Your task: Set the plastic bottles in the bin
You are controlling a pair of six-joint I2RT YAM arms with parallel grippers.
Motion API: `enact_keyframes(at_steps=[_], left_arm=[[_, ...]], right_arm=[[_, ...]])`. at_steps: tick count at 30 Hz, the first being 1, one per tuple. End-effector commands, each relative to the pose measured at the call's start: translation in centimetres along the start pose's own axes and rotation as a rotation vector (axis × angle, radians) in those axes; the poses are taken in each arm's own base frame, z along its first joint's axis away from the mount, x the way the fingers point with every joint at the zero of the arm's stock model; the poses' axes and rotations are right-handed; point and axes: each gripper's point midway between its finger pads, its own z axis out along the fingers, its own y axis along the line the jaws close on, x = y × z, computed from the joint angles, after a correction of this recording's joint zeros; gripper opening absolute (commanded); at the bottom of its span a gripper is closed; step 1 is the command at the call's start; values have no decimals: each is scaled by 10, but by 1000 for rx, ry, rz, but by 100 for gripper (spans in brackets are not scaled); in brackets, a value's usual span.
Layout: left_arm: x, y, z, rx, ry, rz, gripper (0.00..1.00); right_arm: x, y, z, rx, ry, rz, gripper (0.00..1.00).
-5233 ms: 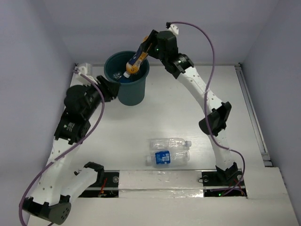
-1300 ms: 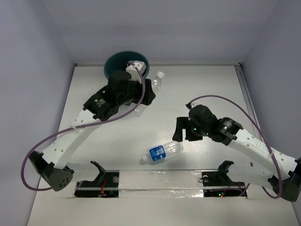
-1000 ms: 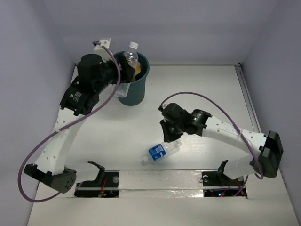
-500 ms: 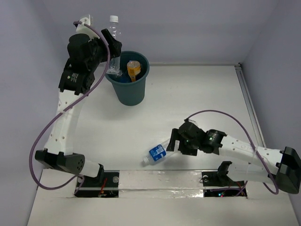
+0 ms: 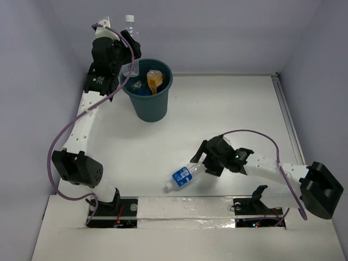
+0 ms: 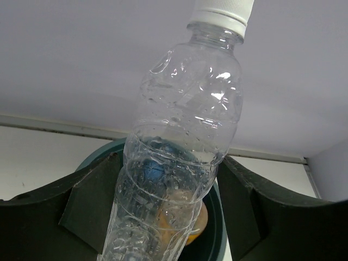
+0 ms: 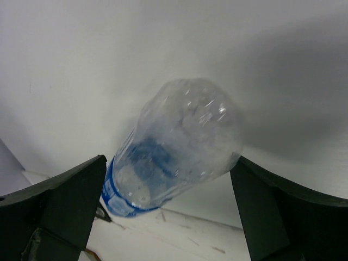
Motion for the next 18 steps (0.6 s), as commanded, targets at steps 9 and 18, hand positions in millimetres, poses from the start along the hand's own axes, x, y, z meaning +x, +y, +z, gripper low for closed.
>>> enact_keyframes(at_steps=[9,18], left_arm=[[26,14,26,38,-105,25,51],[58,28,26,23,-63,22,90]], right_arm=[[-35,18,35,19,-62,23,94],[-41,30,38,22,-71,0,70]])
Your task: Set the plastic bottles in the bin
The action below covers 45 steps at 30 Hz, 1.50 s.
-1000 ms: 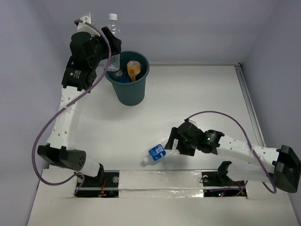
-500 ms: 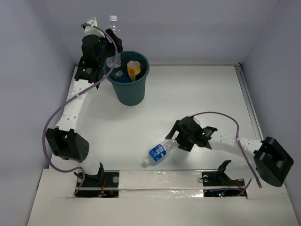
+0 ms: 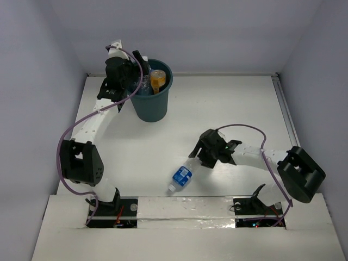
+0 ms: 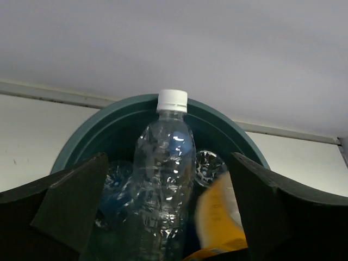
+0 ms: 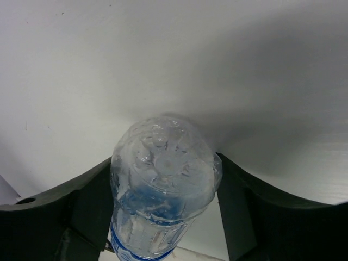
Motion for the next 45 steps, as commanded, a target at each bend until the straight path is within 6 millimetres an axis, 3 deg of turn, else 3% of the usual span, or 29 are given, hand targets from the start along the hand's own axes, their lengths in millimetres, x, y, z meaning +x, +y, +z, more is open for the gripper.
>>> enact_keyframes(at_steps=[1,3,6,9,10,11,13,14,15,16,17,18,19,20,21,23,24,25,26,28,31,34,35,39,43,45], left_arm=[[-43,-15,-9,59,-135,-3,94],[-52,-19,-16,72,-151,0,98],[-69,-27,-29,89,-176,-2,99],[-89,-33,-48,99,-205,-5,99],[-89,-33,-54,94,-190,-10,99],[-100,-37,-68,103,-210,-16,99],[-100,-39,-82,110,-196,-42,98],[-104,-42,-99,123,-191,-52,95],[-98,-44,-116,143,-162,-75,93],[-89,-43,-114,144,-141,-74,93],[-83,-42,-131,148,-119,-97,87],[-78,-40,-139,147,-104,-110,84],[-70,-40,-146,151,-75,-125,83],[-56,-36,-161,140,-38,-159,81],[-50,-34,-169,136,-23,-180,80],[-33,-30,-184,131,18,-230,77],[-21,-26,-198,127,30,-282,77],[-14,-24,-205,126,40,-308,76],[-11,-23,-219,131,38,-331,76],[9,-13,-227,96,76,-365,77],[23,-3,-244,52,112,-359,80],[25,6,-256,10,124,-329,83],[27,8,-259,-1,131,-321,85],[25,11,-261,-15,132,-297,89],[22,7,-260,-6,133,-307,98],[16,5,-259,-6,128,-307,99]], right_arm=[[-17,27,-10,-54,-54,-19,65],[-24,32,-18,-61,-85,-48,58],[-46,63,-50,-139,-169,-101,49],[-79,111,-98,-238,-292,-151,48],[-95,140,-128,-295,-346,-193,48],[-106,155,-143,-320,-389,-211,48],[-122,183,-163,-350,-449,-275,48],[-137,214,-196,-426,-511,-277,48],[-153,241,-214,-458,-576,-304,48],[-154,240,-214,-452,-582,-327,48],[-162,251,-201,-417,-604,-344,48],[-175,277,-230,-474,-660,-332,48],[-182,287,-233,-466,-688,-363,48],[-188,298,-213,-434,-694,-377,48],[-199,321,-240,-492,-751,-361,48],[-215,340,-243,-488,-817,-362,48],[-219,350,-213,-449,-819,-377,48],[-231,368,-241,-501,-883,-358,48],[-238,375,-240,-491,-918,-349,48],[-249,391,-241,-508,-978,-338,48],[-265,412,-219,-506,-1091,-356,48],[-272,414,-197,-459,-1150,-409,49],[-270,415,-177,-438,-1141,-442,50],[-261,415,-132,-396,-1106,-570,59],[-244,416,-111,-384,-1079,-644,79],[-238,420,-110,-412,-1058,-677,92]])
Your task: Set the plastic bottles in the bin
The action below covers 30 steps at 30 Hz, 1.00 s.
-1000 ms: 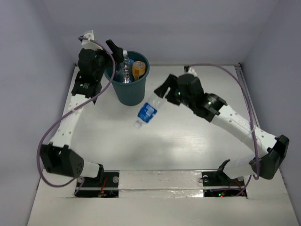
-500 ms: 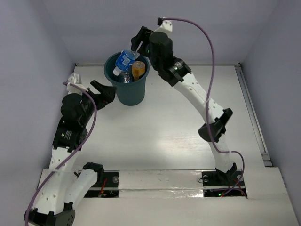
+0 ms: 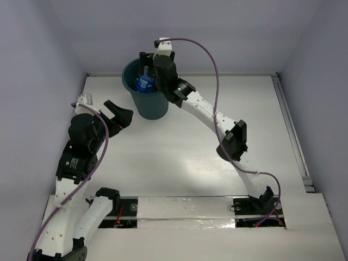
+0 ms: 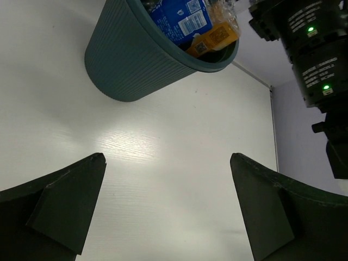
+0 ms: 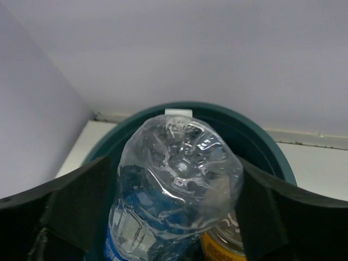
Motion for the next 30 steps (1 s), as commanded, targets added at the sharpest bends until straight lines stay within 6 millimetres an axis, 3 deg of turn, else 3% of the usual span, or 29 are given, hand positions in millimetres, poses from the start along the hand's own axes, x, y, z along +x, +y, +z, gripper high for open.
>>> enact_keyframes(at_steps=[1,3,6,7,10,11,13,14,17,18,19,21,22,23,24,25,26,28,29,30], left_arm=[[-25,-14,-7,16,-66,8,99],[-33,-17,-9,13,-78,17,99],[-40,-24,-12,27,-94,24,99],[-42,-25,-13,31,-99,26,99],[-42,-25,-14,26,-93,34,99],[-40,-23,-14,17,-83,37,99],[-40,-23,-14,12,-77,38,99],[-39,-22,-14,8,-70,43,99],[-37,-28,-16,36,-54,52,99],[-36,-29,-17,45,-49,55,99],[-35,-31,-19,56,-42,56,99],[-35,-33,-22,69,-43,56,99],[-34,-35,-23,81,-41,57,99],[-35,-37,-25,91,-47,57,99],[-36,-39,-28,102,-52,56,99],[-37,-42,-30,115,-51,56,99],[-37,-43,-32,122,-53,56,99],[-38,-46,-38,139,-63,62,99],[-38,-46,-40,141,-64,63,99],[-37,-44,-43,142,-70,63,99]], right_arm=[[-35,5,-6,-50,-67,-45,96],[-45,8,-12,-72,-68,-35,100],[-79,13,-33,-113,-93,52,100],[-107,13,-47,-126,-122,106,100],[-133,5,-67,-105,-136,168,100],[-161,1,-84,-114,-171,193,100],[-170,-9,-96,-86,-167,190,100],[-192,-16,-113,-83,-192,205,100],[-180,-32,-130,-54,-142,176,100],[-202,-43,-155,-59,-173,201,100],[-169,-51,-156,-40,-106,173,100],[-162,-62,-177,-47,-86,215,87],[-188,-73,-210,-76,-134,292,75],[-148,-84,-215,-55,-62,278,55],[-142,-92,-230,-60,-51,307,22],[-163,-106,-267,-90,-96,401,12],[-122,-119,-275,-71,-29,390,5],[-100,-139,-302,-56,8,433,3],[-108,-154,-328,-63,-22,464,4],[-82,-170,-334,-11,14,444,11]])
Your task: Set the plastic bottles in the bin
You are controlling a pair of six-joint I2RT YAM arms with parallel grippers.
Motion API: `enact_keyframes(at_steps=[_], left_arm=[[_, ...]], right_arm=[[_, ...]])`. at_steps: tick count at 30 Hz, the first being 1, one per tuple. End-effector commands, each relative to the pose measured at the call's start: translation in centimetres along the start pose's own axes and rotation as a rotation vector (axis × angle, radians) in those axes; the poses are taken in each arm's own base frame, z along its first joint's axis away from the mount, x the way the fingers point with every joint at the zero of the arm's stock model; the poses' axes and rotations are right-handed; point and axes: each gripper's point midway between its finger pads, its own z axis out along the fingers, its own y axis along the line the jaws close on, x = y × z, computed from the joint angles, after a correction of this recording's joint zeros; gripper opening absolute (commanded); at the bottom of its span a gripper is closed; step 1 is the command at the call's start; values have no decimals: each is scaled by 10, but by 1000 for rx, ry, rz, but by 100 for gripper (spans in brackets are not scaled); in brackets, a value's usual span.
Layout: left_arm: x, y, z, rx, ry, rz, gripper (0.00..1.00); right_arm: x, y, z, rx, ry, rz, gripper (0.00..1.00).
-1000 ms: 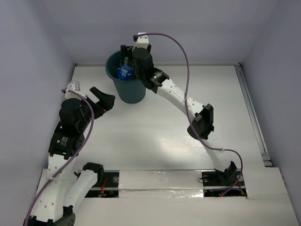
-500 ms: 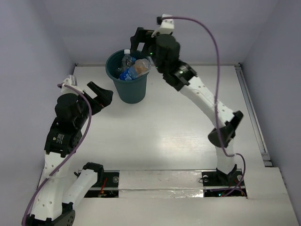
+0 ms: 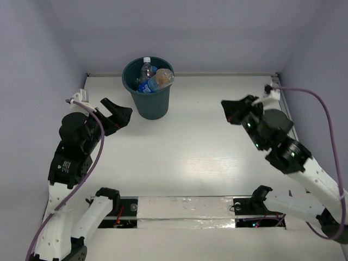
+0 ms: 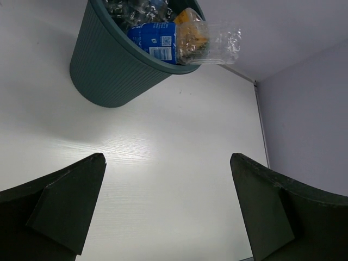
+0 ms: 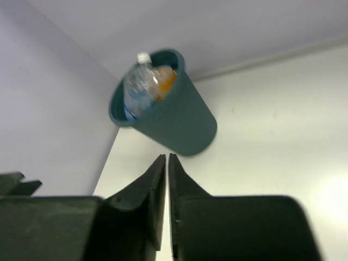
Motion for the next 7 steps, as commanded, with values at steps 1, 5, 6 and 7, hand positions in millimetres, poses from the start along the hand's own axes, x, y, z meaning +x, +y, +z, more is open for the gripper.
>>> enact_keyframes(at_steps=[1,5,6,7], left_arm=[[-15,-16,-18,69,-58,20,99],[-3,-10,-22,72,-47,2,99],[-1,-9,-22,74,-45,-1,99],[1,-9,-21,79,-36,-6,99]], right_arm=[[19,-43,-41,81,35,90,16],[35,-68,-70,101,82,105,69],[33,-69,-76,97,81,117,84],[33,-71,-79,100,85,122,90]])
